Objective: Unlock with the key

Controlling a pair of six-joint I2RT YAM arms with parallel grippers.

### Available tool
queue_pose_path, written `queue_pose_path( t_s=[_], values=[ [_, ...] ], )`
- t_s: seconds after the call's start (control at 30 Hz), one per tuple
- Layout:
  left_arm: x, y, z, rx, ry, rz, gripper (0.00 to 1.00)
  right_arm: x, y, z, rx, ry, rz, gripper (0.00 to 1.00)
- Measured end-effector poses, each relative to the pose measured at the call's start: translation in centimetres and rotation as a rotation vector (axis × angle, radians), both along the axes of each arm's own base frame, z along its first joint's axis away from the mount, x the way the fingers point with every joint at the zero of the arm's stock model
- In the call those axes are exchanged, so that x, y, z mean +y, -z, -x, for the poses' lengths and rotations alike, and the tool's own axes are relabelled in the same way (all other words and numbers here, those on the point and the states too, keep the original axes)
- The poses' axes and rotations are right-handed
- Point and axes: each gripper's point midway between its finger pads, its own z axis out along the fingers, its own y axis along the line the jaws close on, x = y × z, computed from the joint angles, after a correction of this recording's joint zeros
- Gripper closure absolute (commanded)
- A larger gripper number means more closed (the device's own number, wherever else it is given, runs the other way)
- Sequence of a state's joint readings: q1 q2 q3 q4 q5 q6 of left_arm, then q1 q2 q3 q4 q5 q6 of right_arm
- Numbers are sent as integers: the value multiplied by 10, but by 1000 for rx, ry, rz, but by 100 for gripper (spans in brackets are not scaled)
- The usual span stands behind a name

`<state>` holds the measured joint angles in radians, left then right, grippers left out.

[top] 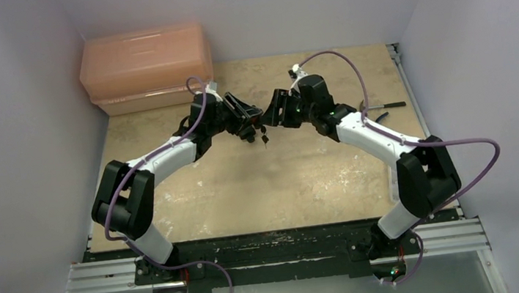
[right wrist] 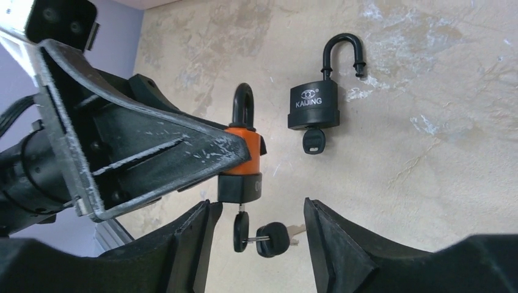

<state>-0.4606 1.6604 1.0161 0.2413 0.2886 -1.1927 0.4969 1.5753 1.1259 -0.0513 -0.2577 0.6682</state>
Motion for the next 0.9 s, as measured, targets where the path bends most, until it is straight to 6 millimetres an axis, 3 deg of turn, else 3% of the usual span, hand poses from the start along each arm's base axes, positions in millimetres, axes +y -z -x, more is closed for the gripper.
queue_pose_path(
  t_s=[0.3,0.57,0.9],
  values=[
    [-3,16,16,66,41,-20,100,4,-26,8,-87,-43,-12,38],
    [-3,20,18,80,43,-28,100,10,-13,25,-69,-47,82,44],
    [-2,21,19,84,44,-30,100,16,-13,43,-77,-44,105,56]
  ],
)
